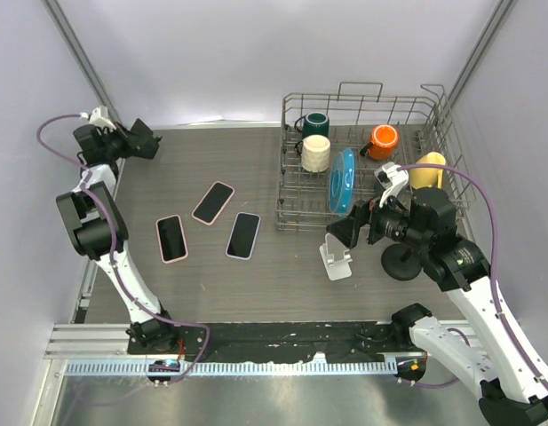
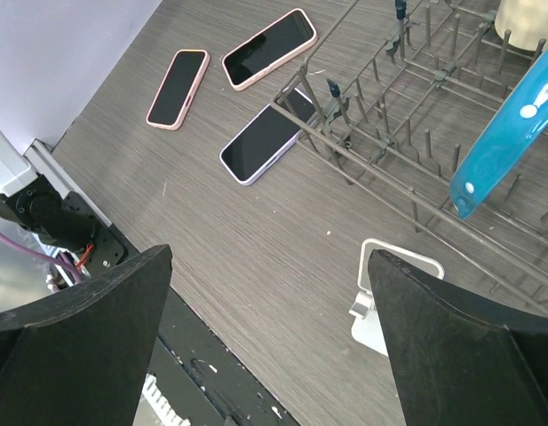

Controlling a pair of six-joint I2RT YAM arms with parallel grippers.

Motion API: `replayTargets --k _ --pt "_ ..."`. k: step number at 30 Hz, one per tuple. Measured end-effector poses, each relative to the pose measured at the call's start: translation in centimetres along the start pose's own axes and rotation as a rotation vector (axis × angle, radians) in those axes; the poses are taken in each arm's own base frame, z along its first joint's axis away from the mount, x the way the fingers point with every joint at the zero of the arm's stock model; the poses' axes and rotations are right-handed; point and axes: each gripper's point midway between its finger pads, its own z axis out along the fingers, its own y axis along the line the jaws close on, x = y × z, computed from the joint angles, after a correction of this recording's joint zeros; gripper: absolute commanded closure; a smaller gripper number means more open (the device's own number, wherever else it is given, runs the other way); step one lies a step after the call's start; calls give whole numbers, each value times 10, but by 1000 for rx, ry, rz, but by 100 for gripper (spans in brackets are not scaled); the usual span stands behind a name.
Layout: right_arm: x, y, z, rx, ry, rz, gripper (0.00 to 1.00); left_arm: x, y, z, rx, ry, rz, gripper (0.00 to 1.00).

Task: Place the phone on the phone stand

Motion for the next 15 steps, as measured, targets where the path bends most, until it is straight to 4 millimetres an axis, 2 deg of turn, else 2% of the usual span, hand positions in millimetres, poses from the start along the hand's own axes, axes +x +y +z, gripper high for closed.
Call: replayTargets --k 3,4,8,15 --pt "0 -2 -2 12 -2 -16 2 26 20 7 -30 40 -36 100" --pt "0 -2 -2 13 -1 -17 2 41 28 8 -46 66 -61 100" --pt "2 -3 -2 19 3 -21 2 60 38 7 -83 90 -103 100" --pt "1 -2 -4 18 -3 -23 2 55 44 8 -121 77 -116 99"
